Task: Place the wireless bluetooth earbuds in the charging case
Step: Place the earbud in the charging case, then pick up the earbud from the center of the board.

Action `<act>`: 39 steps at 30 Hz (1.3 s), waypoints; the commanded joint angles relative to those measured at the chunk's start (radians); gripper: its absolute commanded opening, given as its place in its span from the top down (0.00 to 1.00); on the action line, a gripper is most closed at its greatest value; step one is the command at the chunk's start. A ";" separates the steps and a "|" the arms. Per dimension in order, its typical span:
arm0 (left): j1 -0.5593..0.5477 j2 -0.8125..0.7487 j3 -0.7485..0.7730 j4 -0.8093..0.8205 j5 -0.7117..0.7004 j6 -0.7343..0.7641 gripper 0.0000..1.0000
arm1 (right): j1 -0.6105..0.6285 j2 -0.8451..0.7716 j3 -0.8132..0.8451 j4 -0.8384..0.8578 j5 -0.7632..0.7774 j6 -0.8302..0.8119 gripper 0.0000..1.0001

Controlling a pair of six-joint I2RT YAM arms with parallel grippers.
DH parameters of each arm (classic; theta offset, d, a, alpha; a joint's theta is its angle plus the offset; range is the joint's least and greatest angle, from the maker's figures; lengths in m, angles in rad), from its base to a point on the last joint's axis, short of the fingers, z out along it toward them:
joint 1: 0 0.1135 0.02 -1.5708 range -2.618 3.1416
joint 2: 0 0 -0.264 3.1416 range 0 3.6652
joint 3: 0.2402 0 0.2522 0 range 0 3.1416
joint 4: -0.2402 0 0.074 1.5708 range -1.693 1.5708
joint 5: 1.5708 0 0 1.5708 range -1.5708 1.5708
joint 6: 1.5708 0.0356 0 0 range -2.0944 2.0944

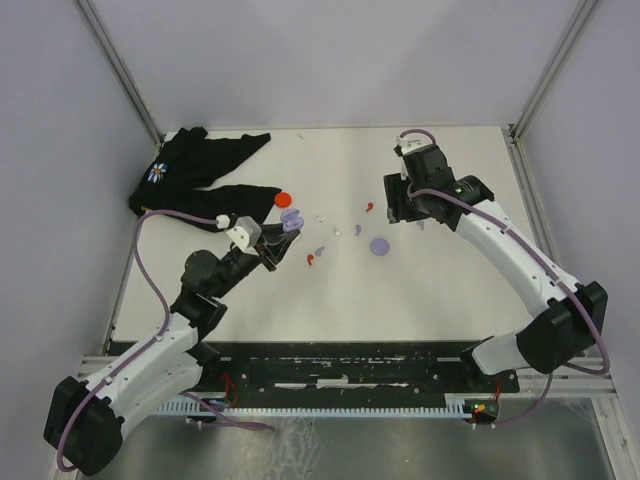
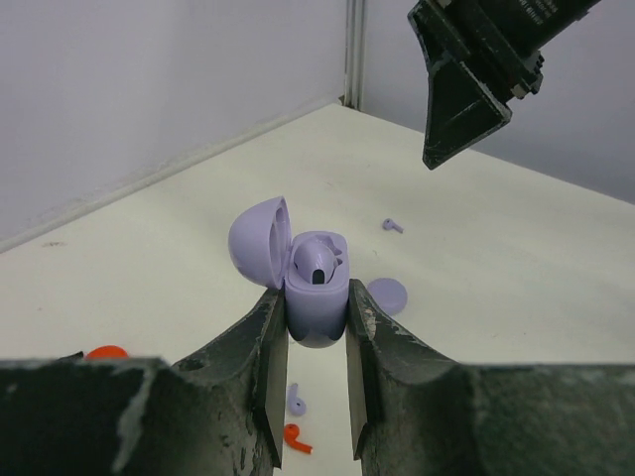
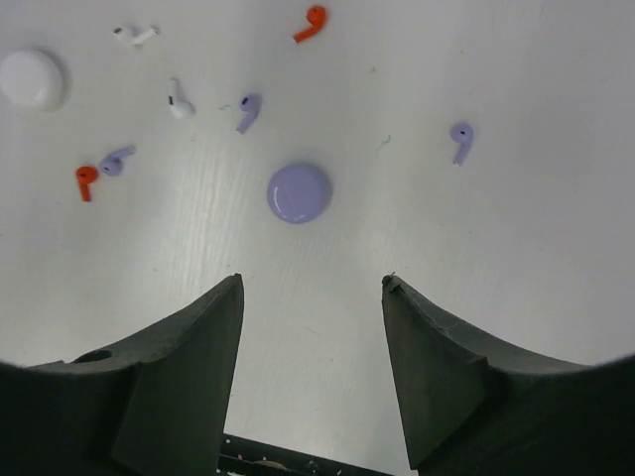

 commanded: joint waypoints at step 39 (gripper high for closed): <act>0.006 0.068 -0.009 0.074 0.008 0.039 0.97 | -0.362 0.765 0.308 -0.056 -0.073 -0.021 0.59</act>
